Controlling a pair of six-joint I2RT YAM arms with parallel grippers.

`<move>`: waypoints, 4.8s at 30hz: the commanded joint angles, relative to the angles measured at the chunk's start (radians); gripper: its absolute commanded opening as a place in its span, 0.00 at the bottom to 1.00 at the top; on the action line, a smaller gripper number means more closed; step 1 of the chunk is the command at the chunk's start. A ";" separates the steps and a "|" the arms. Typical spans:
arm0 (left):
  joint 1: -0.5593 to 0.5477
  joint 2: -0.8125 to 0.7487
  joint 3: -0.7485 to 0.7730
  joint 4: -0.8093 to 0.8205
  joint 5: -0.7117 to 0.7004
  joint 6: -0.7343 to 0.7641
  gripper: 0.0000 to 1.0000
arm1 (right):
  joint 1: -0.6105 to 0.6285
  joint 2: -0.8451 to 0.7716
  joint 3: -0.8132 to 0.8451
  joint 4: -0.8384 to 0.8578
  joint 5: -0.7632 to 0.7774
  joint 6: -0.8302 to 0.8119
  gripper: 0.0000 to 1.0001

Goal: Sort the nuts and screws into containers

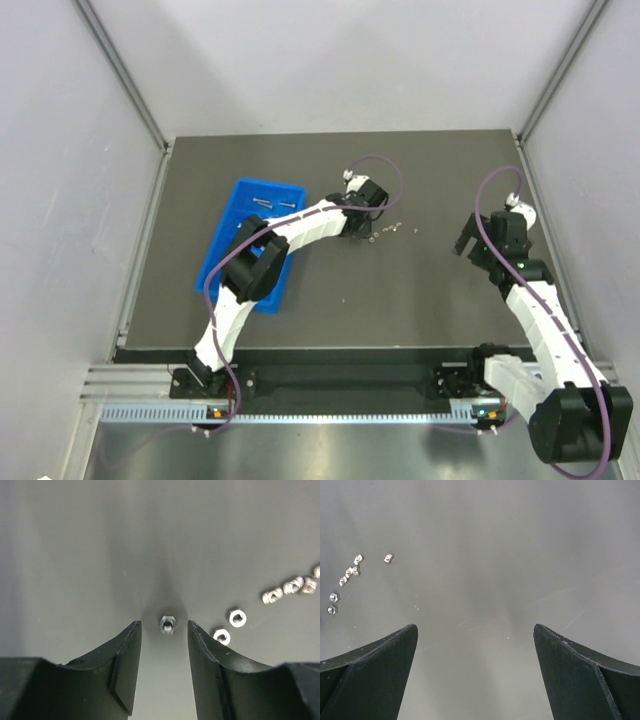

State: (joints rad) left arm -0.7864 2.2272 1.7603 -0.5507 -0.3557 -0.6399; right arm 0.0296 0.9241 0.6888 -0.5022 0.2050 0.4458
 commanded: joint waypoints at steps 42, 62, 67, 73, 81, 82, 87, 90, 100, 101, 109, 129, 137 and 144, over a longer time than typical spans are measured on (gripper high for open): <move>-0.002 -0.009 0.010 -0.037 -0.055 -0.023 0.12 | -0.008 0.041 0.034 0.045 0.025 -0.009 1.00; 0.125 -0.753 -0.531 -0.147 -0.219 -0.170 0.14 | -0.008 0.033 0.051 0.017 0.002 0.011 1.00; 0.257 -0.868 -0.674 -0.170 -0.244 -0.208 0.15 | -0.008 0.022 0.041 0.019 -0.004 0.017 1.00; 0.320 -0.877 -0.776 -0.095 -0.243 -0.212 0.15 | -0.008 0.022 0.046 0.011 -0.016 0.018 1.00; 0.331 -0.857 -0.751 -0.098 -0.227 -0.216 0.37 | -0.008 0.005 0.037 -0.001 0.011 0.014 1.00; 0.329 -0.865 -0.746 -0.110 -0.221 -0.211 0.41 | -0.008 0.005 0.037 -0.001 0.010 0.013 1.00; 0.270 -0.868 -0.615 -0.124 -0.120 -0.147 0.48 | -0.008 0.036 0.038 0.020 -0.003 0.016 1.00; 0.109 -0.763 -0.476 -0.100 -0.143 -0.106 0.49 | -0.008 0.062 0.035 0.045 -0.026 0.022 1.00; -0.057 -0.201 -0.035 0.012 0.079 0.072 0.45 | -0.010 0.052 0.038 0.036 -0.006 -0.010 1.00; -0.057 -0.145 0.000 0.024 0.096 0.091 0.45 | -0.011 0.041 0.035 0.034 0.003 -0.013 1.00; -0.050 0.012 0.085 0.057 0.135 0.203 0.44 | -0.010 0.039 0.031 0.036 0.004 -0.013 0.99; -0.048 0.104 0.119 0.000 0.054 0.181 0.36 | -0.011 0.058 0.038 0.031 0.016 -0.013 1.00; -0.047 0.081 0.087 -0.014 0.009 0.161 0.14 | -0.013 0.053 0.040 0.028 0.020 -0.009 1.00; -0.042 -0.064 -0.005 0.034 -0.017 0.138 0.11 | -0.011 0.045 0.040 0.024 0.022 -0.006 1.00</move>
State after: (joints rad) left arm -0.8387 2.2715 1.7947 -0.5179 -0.3309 -0.4824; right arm 0.0296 0.9817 0.6888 -0.4950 0.2123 0.4454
